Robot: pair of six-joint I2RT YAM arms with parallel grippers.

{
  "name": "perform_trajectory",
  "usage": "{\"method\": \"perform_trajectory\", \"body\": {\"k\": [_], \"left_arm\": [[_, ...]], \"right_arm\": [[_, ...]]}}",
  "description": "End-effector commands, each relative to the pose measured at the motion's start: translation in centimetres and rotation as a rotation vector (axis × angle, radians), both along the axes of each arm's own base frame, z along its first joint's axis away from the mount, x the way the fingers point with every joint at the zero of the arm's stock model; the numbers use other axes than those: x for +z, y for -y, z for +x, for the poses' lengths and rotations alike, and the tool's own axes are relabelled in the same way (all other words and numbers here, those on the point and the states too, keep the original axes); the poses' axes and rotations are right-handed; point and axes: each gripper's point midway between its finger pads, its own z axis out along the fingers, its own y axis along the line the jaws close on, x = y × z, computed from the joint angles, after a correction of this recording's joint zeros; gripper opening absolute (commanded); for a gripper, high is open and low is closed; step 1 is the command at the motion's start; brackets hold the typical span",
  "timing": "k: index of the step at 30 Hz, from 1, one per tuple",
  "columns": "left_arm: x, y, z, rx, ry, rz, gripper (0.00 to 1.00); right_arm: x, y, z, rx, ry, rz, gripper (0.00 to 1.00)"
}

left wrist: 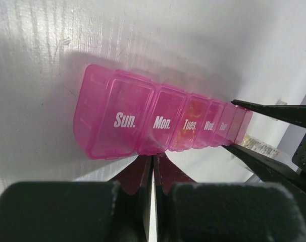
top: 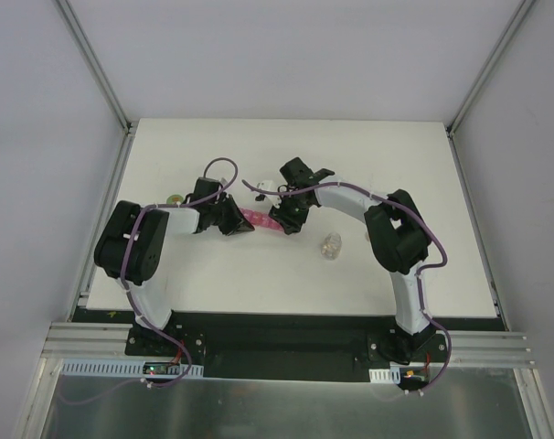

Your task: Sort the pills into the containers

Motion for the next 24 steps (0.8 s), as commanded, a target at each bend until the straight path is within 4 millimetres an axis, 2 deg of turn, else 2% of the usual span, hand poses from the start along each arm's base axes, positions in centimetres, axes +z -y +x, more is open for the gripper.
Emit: {"method": "perform_trajectory", "body": {"k": [1,3,7,9,10,11,12,13,14,16,17,18,20,21,23,24], "left_arm": [[-1.7,-1.2,-1.1,-0.022,-0.042,0.073,0.0],[-0.8,-1.1,-1.1,-0.034,-0.019,0.061,0.0],[2.3,-0.6,-1.4,-0.071,0.055,0.009,0.0],[2.9,-0.4,-2.4,-0.094,0.055,-0.017,0.0],[4.0,-0.3,-2.5,-0.1,0.082,-0.033,0.0],[4.0,-0.3,-3.4,-0.111,0.074,-0.044,0.0],[5.1,-0.2,-3.6,-0.118,0.111,-0.054,0.01],[5.5,-0.4,-3.8,-0.117,0.126,-0.053,0.02],[5.6,-0.5,-4.3,-0.119,0.132,-0.048,0.08],[7.2,-1.1,-4.4,-0.115,0.198,-0.027,0.16],[7.6,-1.3,-4.7,-0.115,0.216,-0.016,0.26],[9.1,-1.7,-4.5,-0.109,0.28,-0.005,0.31],[10.4,-2.1,-4.8,-0.109,0.326,0.016,0.44],[12.1,-2.6,-4.8,-0.099,0.395,0.032,0.49],[13.3,-3.4,-5.2,-0.1,0.45,0.067,0.56],[14.8,-3.9,-5.4,-0.085,0.503,0.079,0.66]], "right_arm": [[0.4,0.4,-0.4,-0.009,-0.021,-0.017,0.23],[0.4,0.3,-0.5,-0.008,-0.023,-0.015,0.23],[0.3,0.2,-0.4,-0.011,-0.03,-0.009,0.23],[0.3,0.2,-0.4,-0.01,-0.032,-0.009,0.23],[0.3,0.2,-0.5,-0.009,-0.031,-0.01,0.23],[0.3,0.2,-0.4,-0.012,-0.028,-0.011,0.23],[0.2,0.2,-0.2,-0.009,-0.023,-0.015,0.23],[0.2,0.3,-0.1,-0.011,-0.022,-0.016,0.24],[0.1,0.3,0.1,-0.015,-0.022,-0.019,0.24],[-0.1,0.4,0.6,-0.019,-0.014,-0.025,0.26],[0.0,0.3,0.9,-0.021,-0.008,-0.022,0.27],[0.1,0.3,1.2,-0.022,0.002,-0.028,0.28],[0.0,0.3,1.7,-0.017,0.015,-0.033,0.36],[0.5,0.1,2.2,-0.016,0.026,-0.024,0.38],[0.7,0.1,2.6,-0.009,0.025,-0.026,0.48],[1.4,-0.3,2.9,-0.004,0.034,-0.009,0.52]]}}
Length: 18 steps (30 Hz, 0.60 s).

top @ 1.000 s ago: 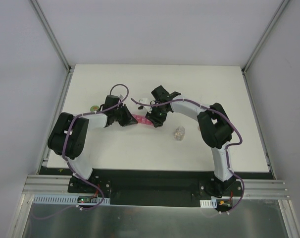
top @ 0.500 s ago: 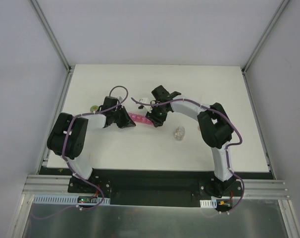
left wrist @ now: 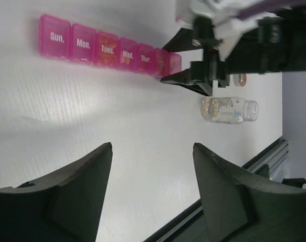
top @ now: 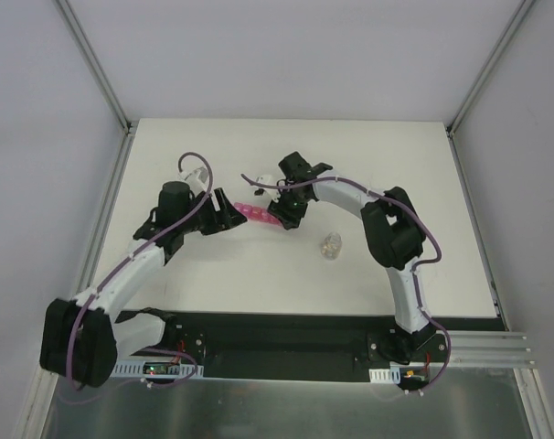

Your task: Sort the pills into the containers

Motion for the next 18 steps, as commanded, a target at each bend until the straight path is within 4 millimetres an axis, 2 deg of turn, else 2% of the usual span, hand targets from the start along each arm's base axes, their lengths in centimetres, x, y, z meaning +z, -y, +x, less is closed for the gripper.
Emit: {"method": "perform_trajectory", "body": {"k": [1,2,3,4,5,6,7,9,10,12,13,15,16,17,18], "left_arm": [[3.3,-2.7,-0.8,0.049,0.165,0.099,0.7],[3.8,-3.0,-1.0,0.035,0.201,0.124,0.73],[5.1,-3.3,-1.4,0.042,0.252,0.128,0.81],[5.2,-3.9,-1.5,0.063,0.264,0.147,0.86],[5.2,-4.3,-2.0,0.061,0.266,0.166,0.9],[6.1,-4.6,-2.4,0.066,0.303,0.165,0.93],[6.4,-4.8,-2.6,0.067,0.314,0.171,0.97],[7.2,-5.0,-3.4,0.05,0.353,0.18,0.99],[7.6,-4.9,-3.6,0.037,0.369,0.176,0.99],[8.3,-4.5,-4.3,-0.016,0.407,0.176,0.99],[8.6,-4.4,-4.5,-0.032,0.422,0.175,0.99],[9.2,-4.0,-5.1,-0.083,0.457,0.173,0.99],[9.3,-3.9,-5.4,-0.1,0.468,0.174,0.99],[9.5,-3.8,-5.6,-0.12,0.488,0.178,0.99],[9.5,-3.7,-5.7,-0.131,0.495,0.179,0.99]], "right_arm": [[1.6,-0.2,1.6,0.01,0.022,0.006,0.61],[2.1,-0.2,1.4,0.016,0.02,0.01,0.66],[3.1,-0.7,1.6,0.023,0.028,0.032,0.71],[3.8,-0.8,1.4,0.028,0.029,0.043,0.8],[5.3,-0.8,1.2,0.033,0.04,0.061,0.84],[6.2,-0.9,1.1,0.04,0.045,0.078,0.88],[8.0,-0.9,0.9,0.044,0.065,0.099,0.94],[9.6,-0.8,0.5,0.047,0.077,0.119,1.0],[11.1,-0.3,0.1,0.045,0.091,0.131,1.0],[12.7,0.1,-0.7,0.047,0.093,0.154,0.97],[14.0,1.1,-1.5,0.039,0.098,0.167,0.97],[15.1,2.2,-2.6,0.032,0.094,0.19,0.97],[17.2,3.4,-2.9,0.015,0.135,0.222,0.97],[16.4,4.6,-3.9,0.004,0.11,0.214,0.97],[16.8,5.5,-4.3,-0.012,0.122,0.223,0.97]]}}
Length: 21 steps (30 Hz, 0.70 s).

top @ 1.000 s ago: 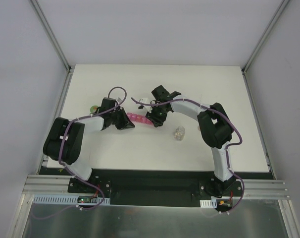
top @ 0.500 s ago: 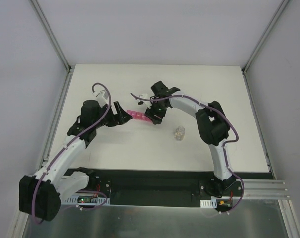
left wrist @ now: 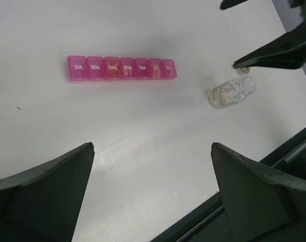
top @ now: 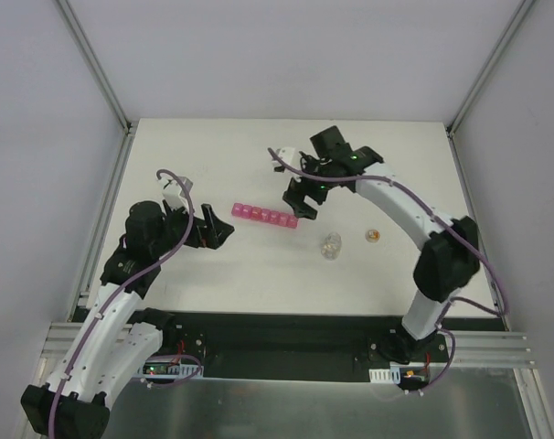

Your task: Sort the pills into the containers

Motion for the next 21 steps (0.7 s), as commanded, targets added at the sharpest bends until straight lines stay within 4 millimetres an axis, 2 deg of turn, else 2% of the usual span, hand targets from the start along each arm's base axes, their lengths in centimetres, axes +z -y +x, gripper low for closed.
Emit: {"method": "perform_trajectory", "body": {"k": [1,2,3,4,5,6,7,8,9,12,13,15,18,20,21], "left_arm": [[1.4,0.4,-1.1,-0.104,0.091,0.041,0.99],[1.4,0.4,-1.2,-0.109,0.1,0.048,0.99],[1.3,0.3,-1.2,-0.109,0.101,0.052,0.99],[1.0,0.3,-1.3,-0.11,0.098,0.054,0.99],[1.0,0.3,-1.4,-0.115,0.102,0.053,0.99],[0.9,0.5,-1.6,-0.128,0.104,0.053,0.99],[0.5,0.6,-1.8,-0.146,0.097,0.053,0.99],[0.4,0.8,-2.1,-0.17,0.108,0.06,0.99],[0.2,1.0,-2.3,-0.189,0.112,0.062,0.99],[-0.4,1.5,-3.2,-0.251,0.12,0.06,0.99],[-0.8,1.6,-3.4,-0.265,0.118,0.061,0.99],[-0.8,1.5,-3.5,-0.266,0.127,0.062,0.99],[-0.6,1.5,-3.6,-0.262,0.144,0.064,0.99],[-0.5,1.4,-3.6,-0.257,0.148,0.065,0.99],[-0.5,1.3,-3.6,-0.257,0.152,0.067,0.99]], "right_arm": [[5.9,5.5,-2.9,-0.076,0.061,0.107,0.97],[4.7,6.9,-3.5,-0.108,0.04,0.097,0.97],[4.6,8.2,-3.8,-0.139,0.042,0.1,0.97],[5.6,10.4,-3.6,-0.201,0.073,0.121,0.97],[5.4,11.7,-3.8,-0.24,0.07,0.123,0.97],[3.4,13.2,-4.7,-0.277,0.025,0.102,0.97],[3.5,15.4,-4.6,-0.345,0.037,0.112,0.97],[2.5,16.6,-5.1,-0.373,0.024,0.102,0.97],[0.3,18.6,-5.7,-0.435,-0.013,0.074,0.97],[-2.3,21.8,-5.8,-0.521,0.014,-0.02,0.97],[-4.0,22.5,-5.8,-0.546,0.013,-0.054,0.98],[-5.9,23.9,-5.6,-0.59,0.004,-0.133,0.99],[-7.6,24.6,-4.3,-0.648,-0.022,-0.181,0.94],[-7.8,24.8,-3.3,-0.672,-0.024,-0.197,0.91],[-8.7,24.8,-3.2,-0.683,-0.06,-0.206,0.89]]}}
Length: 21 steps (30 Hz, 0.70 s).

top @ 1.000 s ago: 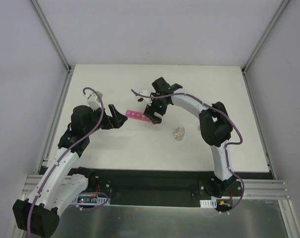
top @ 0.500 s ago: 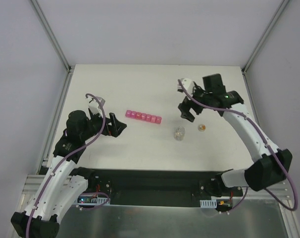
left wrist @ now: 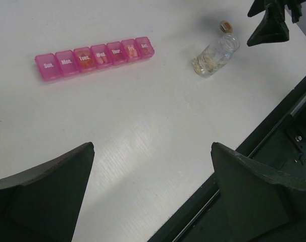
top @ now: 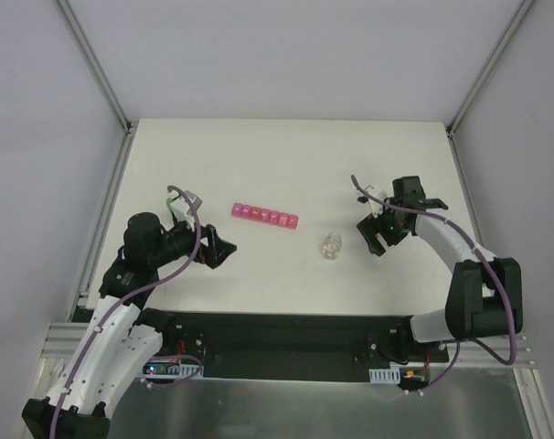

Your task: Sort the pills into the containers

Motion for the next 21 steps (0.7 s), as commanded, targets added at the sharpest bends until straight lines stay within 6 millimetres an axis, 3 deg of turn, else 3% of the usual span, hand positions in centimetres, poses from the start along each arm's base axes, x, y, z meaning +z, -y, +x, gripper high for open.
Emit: {"method": "perform_trajectory", "body": {"k": [1,10,12,21], "left_arm": [[0.8,0.1,-0.2,-0.031,0.065,0.005,0.99],[1.0,0.1,-0.1,-0.034,0.072,0.007,0.99],[0.9,0.1,-0.1,-0.033,0.072,0.008,0.99],[0.9,0.4,-0.2,-0.055,0.067,0.002,0.99]], "right_arm": [[-0.2,0.8,3.6,-0.085,0.04,-0.048,0.88],[-2.3,-0.6,4.9,-0.11,-0.068,0.018,0.79],[-2.5,-0.8,5.1,-0.109,-0.089,0.022,0.73],[-2.6,-0.6,4.1,-0.071,-0.095,0.011,0.68]]}}
